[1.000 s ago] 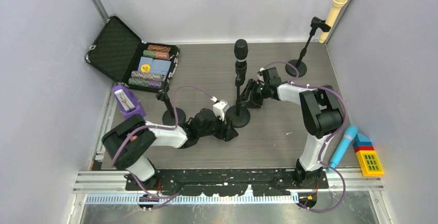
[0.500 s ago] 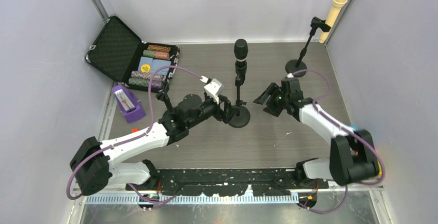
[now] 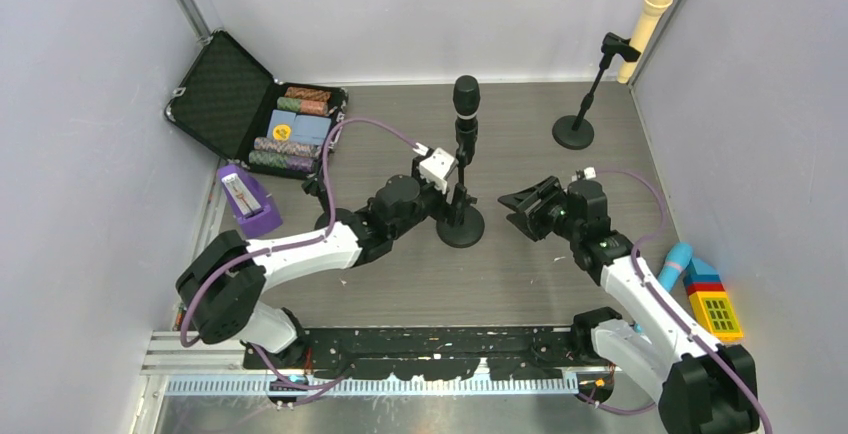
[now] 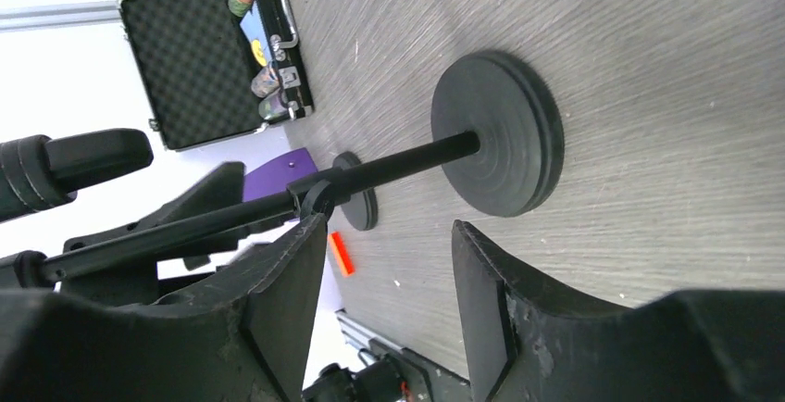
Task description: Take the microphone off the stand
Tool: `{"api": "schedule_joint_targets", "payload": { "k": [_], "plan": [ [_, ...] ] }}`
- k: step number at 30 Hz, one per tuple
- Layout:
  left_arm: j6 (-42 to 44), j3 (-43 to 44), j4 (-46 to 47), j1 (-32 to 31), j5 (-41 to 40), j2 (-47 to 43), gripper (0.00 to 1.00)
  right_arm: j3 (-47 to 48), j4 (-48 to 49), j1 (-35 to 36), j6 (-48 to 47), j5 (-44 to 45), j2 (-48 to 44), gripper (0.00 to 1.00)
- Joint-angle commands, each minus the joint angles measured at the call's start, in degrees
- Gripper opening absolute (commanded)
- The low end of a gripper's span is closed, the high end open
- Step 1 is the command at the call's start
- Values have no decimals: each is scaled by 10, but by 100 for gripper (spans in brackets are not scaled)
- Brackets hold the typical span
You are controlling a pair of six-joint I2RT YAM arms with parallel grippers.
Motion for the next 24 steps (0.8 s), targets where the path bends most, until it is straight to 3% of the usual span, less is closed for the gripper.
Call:
{"api": "schedule_joint_targets", "payload": {
  "k": [1, 6, 18, 24],
  "plan": [
    [30, 38, 75, -1, -34, 9, 74, -27, 48, 3, 75, -29, -30, 57],
    [43, 50, 85, -1, -36, 26, 69, -27, 65, 3, 90, -54, -21, 53],
    [55, 39, 84, -2, 6, 25, 21, -7, 193, 3, 164, -120, 58, 45],
    [66, 43, 15, -5, 21, -5, 8, -1, 239, 15, 196, -147, 102, 43]
  ]
}}
